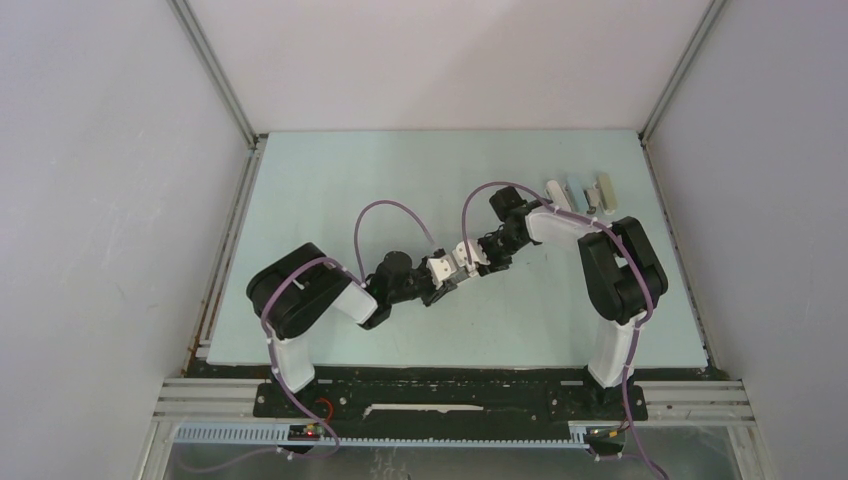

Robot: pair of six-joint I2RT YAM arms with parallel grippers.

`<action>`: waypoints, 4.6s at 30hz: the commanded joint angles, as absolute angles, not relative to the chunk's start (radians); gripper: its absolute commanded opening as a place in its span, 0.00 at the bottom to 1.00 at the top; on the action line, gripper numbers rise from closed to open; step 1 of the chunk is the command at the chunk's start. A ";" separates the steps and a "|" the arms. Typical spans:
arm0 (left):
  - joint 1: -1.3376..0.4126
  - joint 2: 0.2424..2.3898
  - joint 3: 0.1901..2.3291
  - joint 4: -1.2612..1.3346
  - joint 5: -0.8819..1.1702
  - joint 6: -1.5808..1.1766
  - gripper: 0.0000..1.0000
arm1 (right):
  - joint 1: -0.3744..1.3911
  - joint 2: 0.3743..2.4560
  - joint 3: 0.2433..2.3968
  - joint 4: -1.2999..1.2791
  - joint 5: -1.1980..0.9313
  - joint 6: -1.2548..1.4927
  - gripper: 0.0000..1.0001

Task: Unload the staples from the stapler
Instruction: Close the staple box at the center of the board.

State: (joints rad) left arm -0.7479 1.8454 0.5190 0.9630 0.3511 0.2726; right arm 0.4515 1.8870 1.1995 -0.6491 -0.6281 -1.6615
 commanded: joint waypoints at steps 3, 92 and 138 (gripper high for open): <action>-0.746 1.868 0.504 1.046 0.340 0.213 0.33 | 0.486 1.887 1.202 -0.638 -0.629 -1.655 0.44; -0.755 1.876 0.462 1.105 0.374 0.200 0.29 | 0.473 1.922 1.240 -0.642 -0.540 -1.580 0.40; -0.759 1.798 0.472 1.103 0.400 0.276 0.28 | 0.533 1.894 1.257 -0.861 -0.639 -1.819 0.40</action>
State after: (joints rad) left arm -0.7555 1.8400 0.4786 1.0428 0.3992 0.2348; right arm 0.5003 1.9011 1.2469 -0.7868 -0.5694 -1.7882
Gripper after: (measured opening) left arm 0.332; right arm 0.407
